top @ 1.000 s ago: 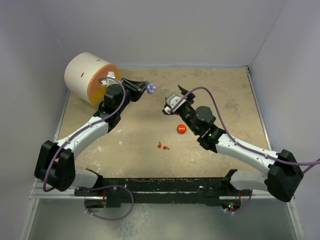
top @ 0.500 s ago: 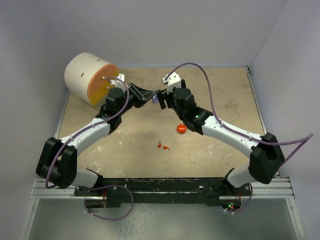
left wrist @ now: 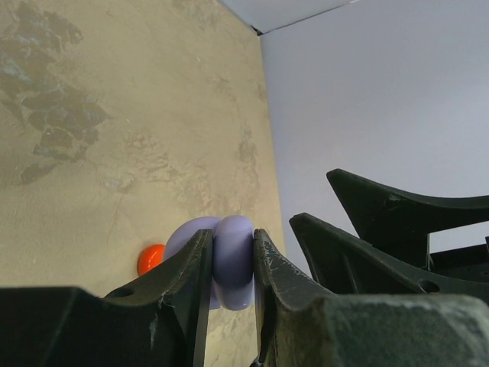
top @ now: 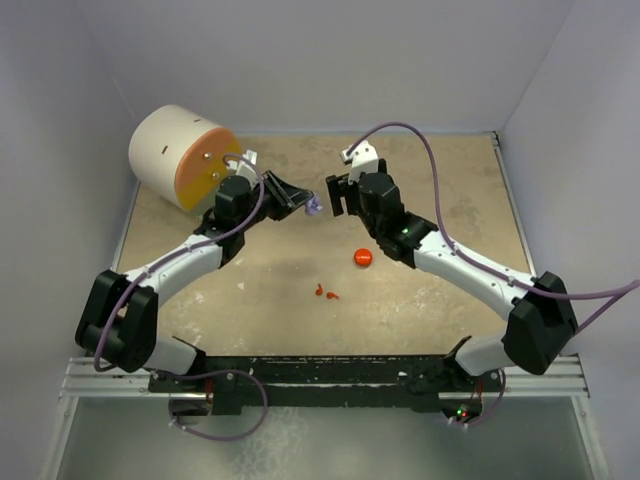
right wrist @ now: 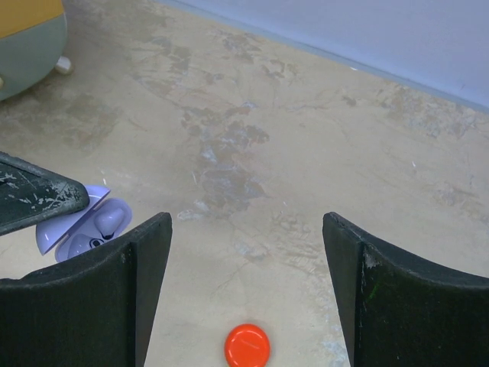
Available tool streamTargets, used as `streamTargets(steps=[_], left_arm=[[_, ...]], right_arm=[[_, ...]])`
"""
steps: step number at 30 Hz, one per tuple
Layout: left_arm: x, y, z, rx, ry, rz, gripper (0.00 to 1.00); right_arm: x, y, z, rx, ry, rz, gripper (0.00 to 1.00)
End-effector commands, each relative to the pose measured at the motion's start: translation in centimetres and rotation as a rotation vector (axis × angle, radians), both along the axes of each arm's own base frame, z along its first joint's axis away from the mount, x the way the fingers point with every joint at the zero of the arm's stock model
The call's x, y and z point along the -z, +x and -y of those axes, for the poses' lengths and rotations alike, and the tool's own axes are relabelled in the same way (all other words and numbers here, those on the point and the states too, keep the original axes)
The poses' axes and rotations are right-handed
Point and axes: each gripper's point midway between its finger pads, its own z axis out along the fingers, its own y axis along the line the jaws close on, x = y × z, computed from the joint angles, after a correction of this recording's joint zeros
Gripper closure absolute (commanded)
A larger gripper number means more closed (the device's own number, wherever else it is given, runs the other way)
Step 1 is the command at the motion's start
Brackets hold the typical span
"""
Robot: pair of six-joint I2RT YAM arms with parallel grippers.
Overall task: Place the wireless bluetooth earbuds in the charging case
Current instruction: Close the charging case.
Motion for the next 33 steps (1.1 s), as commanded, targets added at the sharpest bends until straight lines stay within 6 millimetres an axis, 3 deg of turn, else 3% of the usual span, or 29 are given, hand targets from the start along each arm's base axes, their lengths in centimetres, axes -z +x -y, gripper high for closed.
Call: streamTargets(steps=[1, 16, 27, 33], left_arm=[[-3.3, 0.5, 0.9, 0.052, -0.031, 0.105, 1.0], [-4.7, 0.6, 1.8, 0.1, -0.059, 0.134, 1.0], [-4.0, 1.2, 1.9, 0.082, -0.065, 0.119, 1.0], [-3.6, 2.9, 0.4, -0.069, -0.135, 0.101, 1.0]], right_arm=[[-0.6, 0.1, -0.2, -0.032, 0.014, 0.018, 0.18], [3.4, 0.7, -1.7, -0.099, -0.044, -0.058, 0.18], [3.0, 0.2, -2.2, -0.136, -0.028, -0.059, 0.19], [4.0, -0.3, -2.2, -0.118, 0.026, -0.096, 0.19]])
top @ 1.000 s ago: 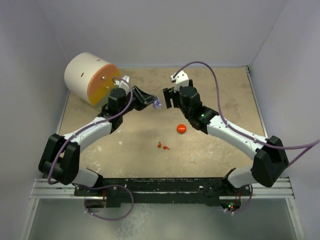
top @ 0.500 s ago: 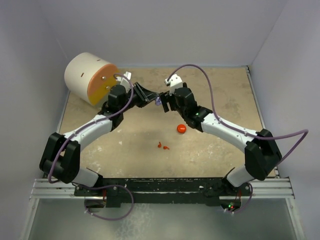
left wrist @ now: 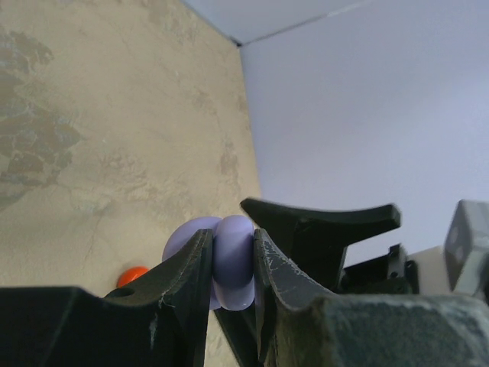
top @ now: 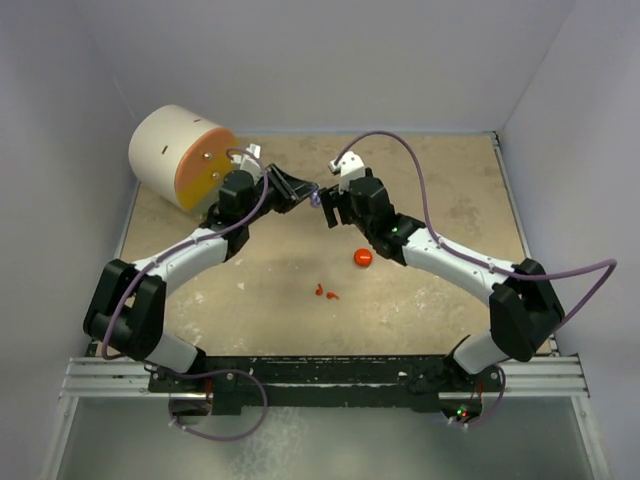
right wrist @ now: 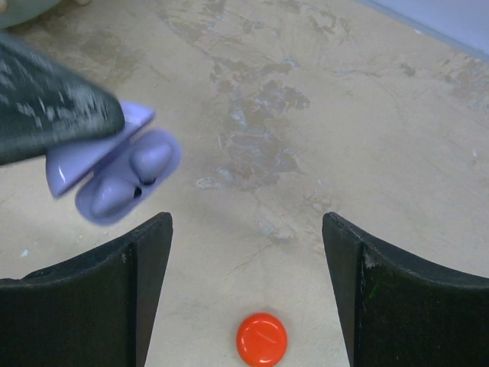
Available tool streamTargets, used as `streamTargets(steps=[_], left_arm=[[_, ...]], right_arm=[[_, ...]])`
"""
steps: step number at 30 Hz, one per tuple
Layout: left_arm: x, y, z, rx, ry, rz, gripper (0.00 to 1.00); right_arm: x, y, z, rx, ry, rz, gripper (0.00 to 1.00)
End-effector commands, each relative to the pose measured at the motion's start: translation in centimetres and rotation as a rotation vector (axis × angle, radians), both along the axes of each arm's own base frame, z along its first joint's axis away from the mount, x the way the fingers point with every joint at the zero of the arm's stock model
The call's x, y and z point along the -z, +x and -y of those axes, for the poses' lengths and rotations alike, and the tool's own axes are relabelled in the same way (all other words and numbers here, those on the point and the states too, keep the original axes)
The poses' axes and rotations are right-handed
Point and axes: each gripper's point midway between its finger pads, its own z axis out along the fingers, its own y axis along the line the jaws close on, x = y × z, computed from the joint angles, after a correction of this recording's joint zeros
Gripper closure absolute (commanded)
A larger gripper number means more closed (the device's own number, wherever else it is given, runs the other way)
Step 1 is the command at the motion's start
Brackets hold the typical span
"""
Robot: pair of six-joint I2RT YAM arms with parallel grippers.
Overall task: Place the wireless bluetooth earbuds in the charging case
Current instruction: Close the charging case.
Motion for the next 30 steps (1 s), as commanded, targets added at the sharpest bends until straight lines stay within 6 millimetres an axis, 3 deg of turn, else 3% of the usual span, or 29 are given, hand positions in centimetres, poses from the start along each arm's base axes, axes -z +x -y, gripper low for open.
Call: streamTargets(steps=[1, 4, 9, 20, 30], left_arm=[[-2.9, 2.0, -1.3, -0.146, -0.139, 0.064, 1.0], [-2.9, 2.7, -2.5, -0.264, -0.248, 0.039, 1.0], [-1.3, 3.1, -3.1, -0.418, -0.363, -0.065, 1.0], [0.4, 3.4, 0.5, -0.468, -0.534, -0.239, 1.0], [0.8, 2.8, 1.8, -0.445, -0.571, -0.277, 1.0]], right_arm=[[-0.9, -0.4, -0.3, 0.01, 0.094, -0.002, 0.19], [-0.3, -0.6, -0.5, 0.028, 0.159, -0.022, 0.18], [-1.6, -0.8, -1.5, -0.018, 0.282, 0.076, 0.17], [0.4, 0.5, -3.0, -0.045, 0.29, 0.119, 0.17], [2.3, 1.2, -3.3, -0.015, 0.282, 0.093, 0.17]])
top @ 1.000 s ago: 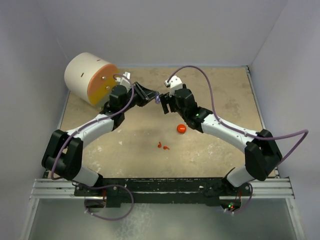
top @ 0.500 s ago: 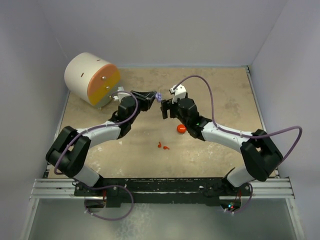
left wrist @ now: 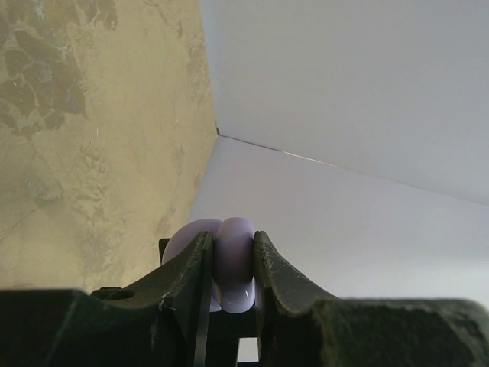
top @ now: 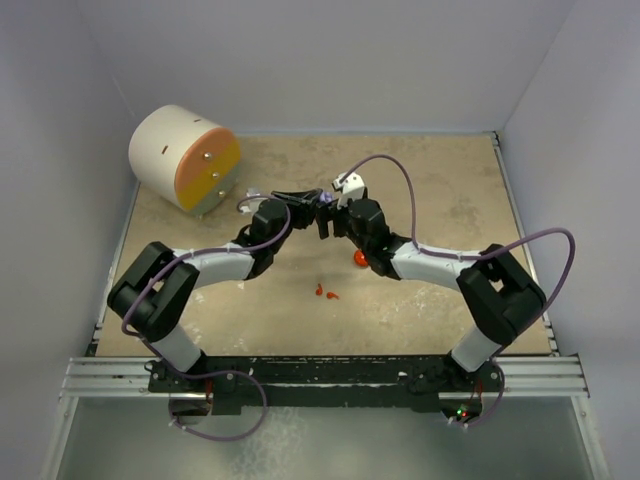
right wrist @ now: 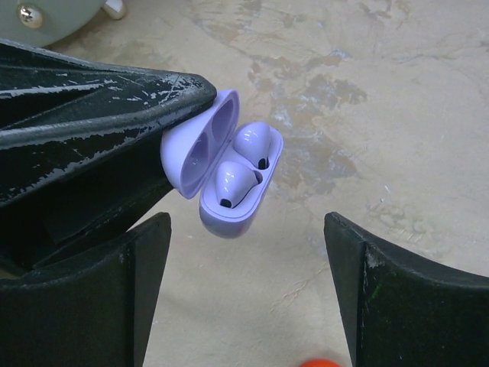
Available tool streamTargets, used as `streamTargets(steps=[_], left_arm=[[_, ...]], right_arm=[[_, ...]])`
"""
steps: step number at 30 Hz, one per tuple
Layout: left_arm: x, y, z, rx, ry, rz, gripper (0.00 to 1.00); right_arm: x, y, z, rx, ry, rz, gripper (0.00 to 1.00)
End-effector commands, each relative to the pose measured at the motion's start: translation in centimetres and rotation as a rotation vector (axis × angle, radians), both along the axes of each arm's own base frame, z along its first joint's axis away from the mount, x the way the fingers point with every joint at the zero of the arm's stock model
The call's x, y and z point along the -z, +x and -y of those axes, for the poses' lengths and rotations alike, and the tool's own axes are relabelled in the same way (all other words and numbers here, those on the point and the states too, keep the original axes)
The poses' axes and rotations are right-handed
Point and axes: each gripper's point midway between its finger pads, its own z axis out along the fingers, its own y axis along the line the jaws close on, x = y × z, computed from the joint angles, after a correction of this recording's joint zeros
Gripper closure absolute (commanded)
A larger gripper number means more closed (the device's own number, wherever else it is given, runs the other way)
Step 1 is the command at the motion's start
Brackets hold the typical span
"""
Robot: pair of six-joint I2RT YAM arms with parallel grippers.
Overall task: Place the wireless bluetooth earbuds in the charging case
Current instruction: Close the charging case.
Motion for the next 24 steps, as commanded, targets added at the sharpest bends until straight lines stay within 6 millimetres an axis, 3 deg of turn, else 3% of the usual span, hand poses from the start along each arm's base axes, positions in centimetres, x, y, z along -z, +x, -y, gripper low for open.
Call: streamTargets(steps=[1, 15, 24], left_arm=[[-4.1, 0.5, 0.5, -0.018, -0.107, 0.068, 1.0], [-2.0, -0.9, 0.1, 0.011, -0.069, -0.001, 1.0], [-1.0, -0.2, -1.6, 0.017, -0.004, -0.026, 1.0]], right_arm=[[-3.5, 1.2, -0.5, 0.03, 0.084, 0.085, 0.17], [-3.6, 2.1, 4.3, 0.255, 0.044, 0.107, 0.14], [-4.4, 2.1, 7.6, 0.334, 0.026, 0.117, 0.13]])
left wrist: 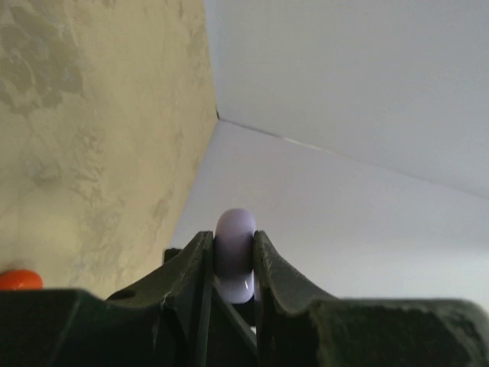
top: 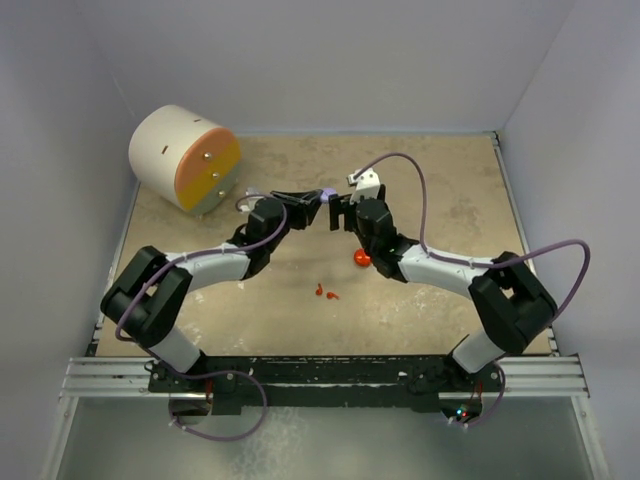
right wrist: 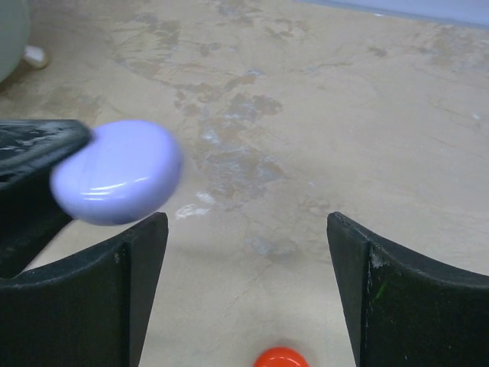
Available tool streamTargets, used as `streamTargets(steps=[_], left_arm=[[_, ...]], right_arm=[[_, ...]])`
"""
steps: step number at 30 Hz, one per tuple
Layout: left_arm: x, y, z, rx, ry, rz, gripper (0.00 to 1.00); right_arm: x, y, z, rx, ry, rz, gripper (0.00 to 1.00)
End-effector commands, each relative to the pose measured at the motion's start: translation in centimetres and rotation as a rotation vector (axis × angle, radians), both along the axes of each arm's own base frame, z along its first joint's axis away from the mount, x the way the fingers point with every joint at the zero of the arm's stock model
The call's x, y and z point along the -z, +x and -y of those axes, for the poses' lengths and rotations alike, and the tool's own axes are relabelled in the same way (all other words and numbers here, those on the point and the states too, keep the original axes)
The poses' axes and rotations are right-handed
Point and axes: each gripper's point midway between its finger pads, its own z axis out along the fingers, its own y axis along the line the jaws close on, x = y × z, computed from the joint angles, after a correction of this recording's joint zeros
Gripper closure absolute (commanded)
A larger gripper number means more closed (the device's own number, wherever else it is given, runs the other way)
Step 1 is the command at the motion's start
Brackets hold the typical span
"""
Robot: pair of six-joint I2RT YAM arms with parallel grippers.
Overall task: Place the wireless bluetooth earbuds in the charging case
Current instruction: Close the charging case, then place the charging case at the center of the board.
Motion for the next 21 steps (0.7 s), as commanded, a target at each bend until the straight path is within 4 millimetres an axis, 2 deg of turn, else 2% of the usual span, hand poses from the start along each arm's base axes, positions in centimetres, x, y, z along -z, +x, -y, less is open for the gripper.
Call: streamTargets(steps=[1, 8, 11, 14, 18, 21], left_arm=[[0.0, 0.5, -1.6, -0.017, 0.033, -0.011, 1.0], [1.9, 0.9, -2.0, -0.005, 0.075, -0.04, 1.0], [2.7, 2.2, -3.5, -0.042, 0.138, -0.046, 1.0], [2.7, 4.2, -5.6, -0.073, 0.228, -0.015, 1.0], [3.3, 5.9, -7.7, -0.113, 0.422, -0.012, 1.0], [4.1, 6.8, -8.4, -0.128, 0.532, -0.011, 1.0]], right_arm=[[-2.8, 1.2, 4.1, 0.138, 0.039, 0.068, 0.13], [-3.3, 0.7, 4.1, 0.116, 0.048, 0.068, 0.13], [-2.5, 0.6, 2.6, 0.045, 0.04, 0.012, 0.13], [-1.1, 0.2, 1.1, -0.028, 0.043, -0.067, 0.12], [-0.2, -0.5, 0.7, -0.047, 0.069, -0.116, 0.12], [-0.2, -1.2, 0.6, -0.064, 0.084, -0.126, 0.12]])
